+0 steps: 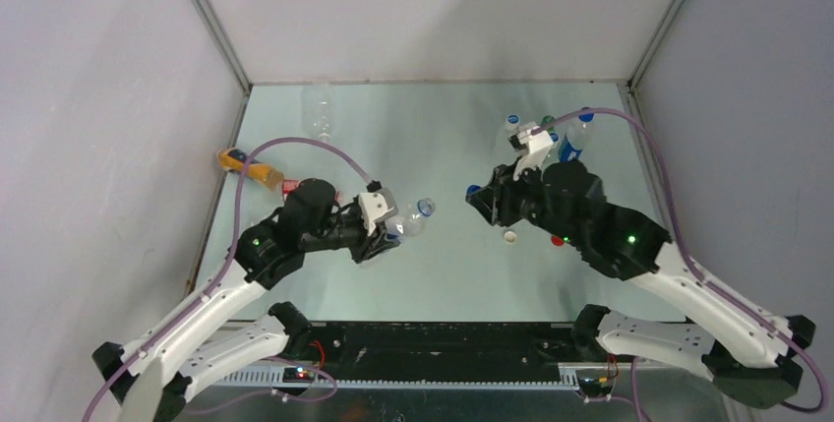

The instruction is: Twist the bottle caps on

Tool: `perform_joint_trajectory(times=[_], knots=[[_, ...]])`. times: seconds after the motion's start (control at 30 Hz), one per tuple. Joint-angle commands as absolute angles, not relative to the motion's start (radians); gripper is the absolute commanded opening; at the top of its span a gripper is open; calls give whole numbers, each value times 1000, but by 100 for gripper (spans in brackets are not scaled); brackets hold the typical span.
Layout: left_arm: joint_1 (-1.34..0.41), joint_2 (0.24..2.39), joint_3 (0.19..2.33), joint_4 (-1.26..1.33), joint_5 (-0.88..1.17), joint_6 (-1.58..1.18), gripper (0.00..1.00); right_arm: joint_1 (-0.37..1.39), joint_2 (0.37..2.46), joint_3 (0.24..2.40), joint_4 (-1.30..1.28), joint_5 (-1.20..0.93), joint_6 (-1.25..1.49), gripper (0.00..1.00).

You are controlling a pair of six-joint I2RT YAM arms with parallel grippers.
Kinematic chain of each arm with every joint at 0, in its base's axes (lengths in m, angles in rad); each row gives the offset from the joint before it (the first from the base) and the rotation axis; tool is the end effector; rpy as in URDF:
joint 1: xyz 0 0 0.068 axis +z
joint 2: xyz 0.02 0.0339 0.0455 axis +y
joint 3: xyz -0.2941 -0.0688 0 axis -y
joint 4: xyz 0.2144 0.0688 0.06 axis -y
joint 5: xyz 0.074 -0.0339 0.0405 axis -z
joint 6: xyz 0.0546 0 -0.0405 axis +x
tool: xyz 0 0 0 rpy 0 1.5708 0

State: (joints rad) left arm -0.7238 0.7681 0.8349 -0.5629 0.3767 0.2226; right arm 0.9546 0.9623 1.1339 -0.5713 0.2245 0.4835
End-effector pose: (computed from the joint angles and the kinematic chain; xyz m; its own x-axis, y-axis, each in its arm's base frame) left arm 0.0827 -0.0999 0.3326 -0.1584 0.4140 -0.8964 0.9158 0.4010 0.0234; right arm 0.1082 0.1318 0.4010 -0.5139 0.0586 -0.8559 -0.4949 0.7947 0.3515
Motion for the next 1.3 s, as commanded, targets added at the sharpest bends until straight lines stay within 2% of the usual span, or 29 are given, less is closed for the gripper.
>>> perform_joint_trajectory(times=[0.0,0.33,0.63,0.87,1.27], knots=[[-719,806,888,-552,550,320,11,909,897,1132,-453,-80,202,13],[-767,926,980,-608,596,389,12,903,919,1168,-437,-433,-64,11],[-781,916,981,-584,609,396,12,887,970,1200,-496,-460,-145,11],[-793,915,973,-567,626,415,12,872,995,1203,-525,-577,-173,12],[-795,934,1014,-660,629,497,12,852,1047,1256,-647,-663,-257,12]])
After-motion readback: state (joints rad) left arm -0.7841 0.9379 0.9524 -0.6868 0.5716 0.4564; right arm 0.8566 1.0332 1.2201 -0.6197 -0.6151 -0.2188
